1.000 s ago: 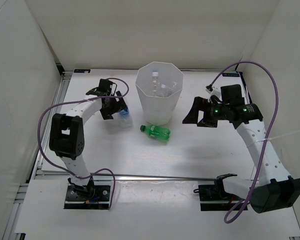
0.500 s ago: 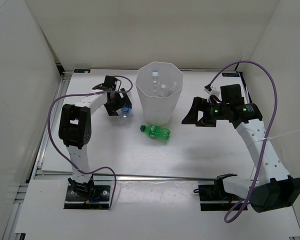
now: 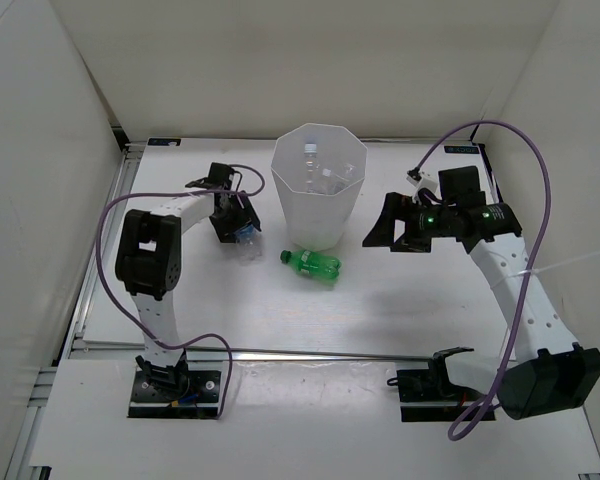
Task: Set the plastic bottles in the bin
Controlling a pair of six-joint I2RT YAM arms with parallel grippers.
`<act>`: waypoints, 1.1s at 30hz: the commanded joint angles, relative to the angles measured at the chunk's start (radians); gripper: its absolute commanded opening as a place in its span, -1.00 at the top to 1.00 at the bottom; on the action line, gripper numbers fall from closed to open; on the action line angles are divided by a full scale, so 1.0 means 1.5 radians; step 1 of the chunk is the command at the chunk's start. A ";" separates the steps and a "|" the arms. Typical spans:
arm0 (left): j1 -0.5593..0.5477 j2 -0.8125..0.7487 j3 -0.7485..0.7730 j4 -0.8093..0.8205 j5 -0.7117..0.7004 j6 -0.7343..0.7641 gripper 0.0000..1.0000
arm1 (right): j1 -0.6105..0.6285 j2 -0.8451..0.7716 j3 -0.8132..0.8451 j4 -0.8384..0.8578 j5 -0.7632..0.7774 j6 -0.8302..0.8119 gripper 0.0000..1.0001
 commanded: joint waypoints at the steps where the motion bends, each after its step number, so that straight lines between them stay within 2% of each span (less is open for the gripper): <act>1: -0.003 -0.031 -0.022 -0.015 -0.003 0.004 -0.58 | 0.002 0.007 0.036 0.014 -0.006 -0.019 -1.00; 5: 0.003 -0.055 -0.014 -0.022 -0.029 -0.003 -0.46 | 0.002 0.007 0.036 0.014 -0.006 -0.013 -1.00; 9: 0.025 -0.099 -0.008 -0.058 -0.070 -0.028 -0.18 | 0.002 0.007 0.036 0.020 -0.012 -0.007 -1.00; 10: 0.038 -0.120 -0.008 -0.064 -0.076 -0.035 -0.03 | 0.002 0.007 0.036 0.020 -0.012 -0.007 -1.00; 13: 0.057 -0.171 0.032 -0.083 -0.082 -0.055 -0.03 | 0.002 0.013 0.044 0.020 -0.018 -0.007 -1.00; 16: 0.064 -0.217 0.142 -0.097 -0.103 -0.055 -0.03 | 0.002 0.013 0.050 0.020 -0.018 -0.007 -1.00; 18: 0.064 -0.224 0.257 -0.103 -0.103 -0.069 -0.03 | 0.002 0.013 0.050 0.020 -0.018 -0.007 -1.00; 20: 0.064 -0.224 0.339 -0.103 -0.072 -0.083 -0.07 | 0.002 0.013 0.050 0.020 -0.018 -0.007 -1.00; 21: 0.064 -0.210 0.429 -0.103 -0.053 -0.089 -0.07 | 0.002 0.013 0.043 0.020 -0.018 -0.007 -1.00; 23: 0.050 -0.176 0.525 -0.097 0.016 -0.096 -0.15 | 0.002 0.007 0.043 0.020 -0.018 -0.007 -1.00; 24: 0.032 -0.134 0.610 -0.097 0.037 -0.104 -0.18 | 0.002 0.007 0.036 0.020 -0.018 -0.007 -1.00; 26: 0.009 -0.096 0.670 -0.088 0.094 -0.132 -0.23 | 0.002 0.001 0.036 0.020 -0.018 -0.007 -1.00; 29: -0.058 -0.051 0.703 -0.081 0.097 -0.102 -0.26 | 0.002 -0.005 0.030 0.020 -0.018 -0.007 -1.00; 33: -0.119 -0.065 0.594 -0.081 0.078 -0.045 -0.26 | 0.002 -0.011 0.043 0.004 -0.012 -0.007 -1.00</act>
